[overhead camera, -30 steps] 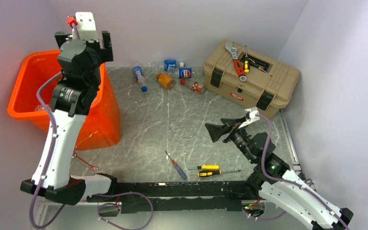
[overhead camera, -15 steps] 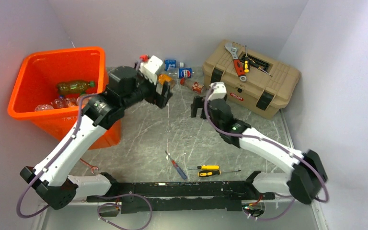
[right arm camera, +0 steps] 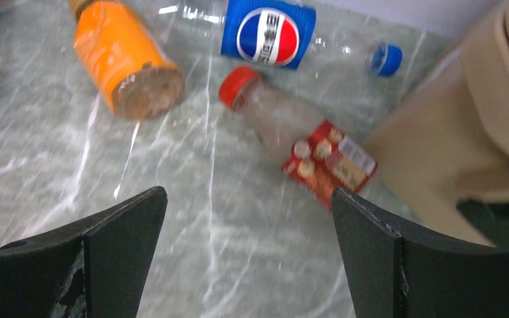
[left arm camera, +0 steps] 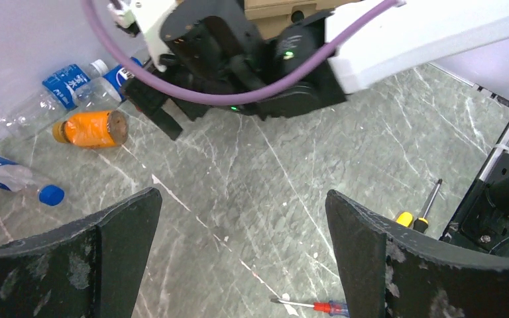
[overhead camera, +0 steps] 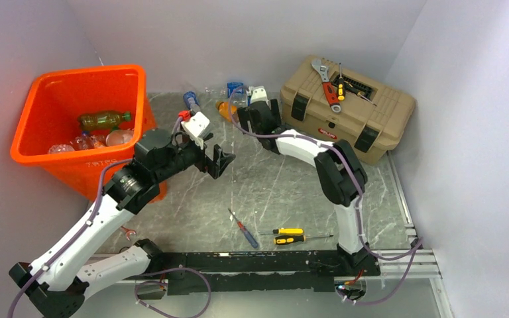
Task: Put the plastic bottles in the bin
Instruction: Pick up the plastic bottle at the center of the board, then place the plastic bottle in the trash bin, then pick up the plastic bottle at the center of the board.
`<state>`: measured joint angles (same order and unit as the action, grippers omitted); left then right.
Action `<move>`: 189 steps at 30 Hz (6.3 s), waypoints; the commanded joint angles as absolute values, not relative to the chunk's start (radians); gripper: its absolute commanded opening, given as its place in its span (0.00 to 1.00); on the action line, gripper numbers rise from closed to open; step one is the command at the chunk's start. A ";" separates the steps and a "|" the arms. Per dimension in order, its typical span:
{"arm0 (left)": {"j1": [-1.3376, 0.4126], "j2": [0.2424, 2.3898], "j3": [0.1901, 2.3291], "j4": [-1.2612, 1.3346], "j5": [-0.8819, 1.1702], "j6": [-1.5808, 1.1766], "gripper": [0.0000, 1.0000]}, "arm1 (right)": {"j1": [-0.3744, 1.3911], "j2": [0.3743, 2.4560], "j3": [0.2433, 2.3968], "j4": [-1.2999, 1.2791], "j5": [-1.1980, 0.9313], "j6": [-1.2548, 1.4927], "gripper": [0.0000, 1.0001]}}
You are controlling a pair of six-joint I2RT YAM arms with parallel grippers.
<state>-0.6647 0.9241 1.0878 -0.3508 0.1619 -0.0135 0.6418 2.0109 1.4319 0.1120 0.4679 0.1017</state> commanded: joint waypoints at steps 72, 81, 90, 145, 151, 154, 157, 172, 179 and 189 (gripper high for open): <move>-0.667 0.916 1.049 -0.040 0.136 -0.278 0.99 | 0.801 1.161 0.824 0.315 0.074 0.289 0.37; -0.665 1.048 1.119 0.119 0.330 -0.508 0.99 | 0.807 0.812 0.470 0.666 -0.147 0.408 0.35; -0.667 1.214 1.161 0.190 0.557 -0.626 1.00 | 0.808 0.715 0.350 0.883 -0.138 0.468 0.33; -0.278 1.283 1.774 -0.257 -0.861 0.377 0.00 | 0.832 0.691 0.512 0.266 -0.021 0.353 1.00; -0.143 1.325 1.708 -0.252 -0.899 0.276 0.50 | 0.831 0.681 0.500 0.271 -0.031 0.370 1.00; -0.149 1.304 1.723 -0.288 -0.834 0.227 0.99 | 0.831 0.667 0.496 0.268 -0.016 0.367 1.00; -0.194 1.284 1.783 -0.321 -0.761 0.218 0.99 | 0.831 0.668 0.493 0.268 -0.003 0.374 1.00; -0.786 1.265 1.689 -0.534 -0.177 0.065 0.99 | 0.827 1.034 0.671 0.280 0.261 0.454 0.99; -0.802 1.063 1.314 -0.425 0.047 -0.032 0.99 | 0.727 1.486 0.890 0.379 0.227 0.425 0.99; -0.810 0.855 1.048 -0.340 0.085 0.071 1.00 | 0.599 2.098 1.508 0.247 0.037 0.322 1.00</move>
<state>-0.8036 0.9012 1.1076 -0.4488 0.0353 0.0387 0.6167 1.9697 1.2919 0.2989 0.1234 0.3988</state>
